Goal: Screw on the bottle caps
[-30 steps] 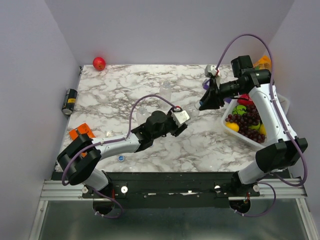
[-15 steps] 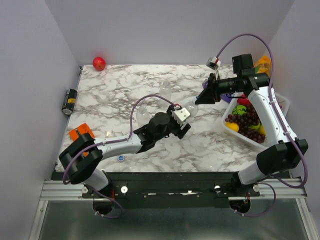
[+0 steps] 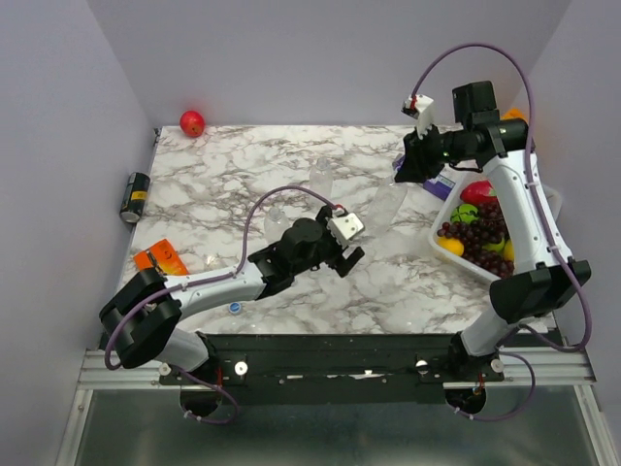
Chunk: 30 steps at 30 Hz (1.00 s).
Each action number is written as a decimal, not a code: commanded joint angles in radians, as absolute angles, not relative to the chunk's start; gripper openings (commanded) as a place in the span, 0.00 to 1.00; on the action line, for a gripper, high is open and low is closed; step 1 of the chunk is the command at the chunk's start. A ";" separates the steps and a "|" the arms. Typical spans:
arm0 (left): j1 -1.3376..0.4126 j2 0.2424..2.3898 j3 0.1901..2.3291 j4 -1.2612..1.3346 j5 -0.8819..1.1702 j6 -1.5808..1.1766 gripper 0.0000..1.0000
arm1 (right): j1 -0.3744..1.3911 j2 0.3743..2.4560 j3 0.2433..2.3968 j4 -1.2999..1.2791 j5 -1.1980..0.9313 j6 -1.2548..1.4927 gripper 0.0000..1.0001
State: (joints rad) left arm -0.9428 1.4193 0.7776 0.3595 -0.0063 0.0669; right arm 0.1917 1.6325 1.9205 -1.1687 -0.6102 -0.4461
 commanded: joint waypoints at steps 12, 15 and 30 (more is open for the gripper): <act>-0.785 1.209 1.055 0.105 0.289 0.141 0.99 | 0.195 1.902 2.045 -0.970 -0.348 -0.485 0.01; -0.755 1.195 1.088 0.069 0.272 0.132 0.99 | 0.193 1.937 2.068 -0.950 -0.342 -0.471 0.05; -0.724 1.212 1.060 0.075 0.238 0.104 0.99 | 0.195 1.982 2.023 -0.933 -0.293 -0.451 0.43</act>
State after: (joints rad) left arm -0.7338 1.1995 1.0634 0.0715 0.2527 0.1184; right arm 0.1917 1.9617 2.0422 -0.9615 -0.3405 -0.4694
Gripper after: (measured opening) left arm 0.985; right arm 0.394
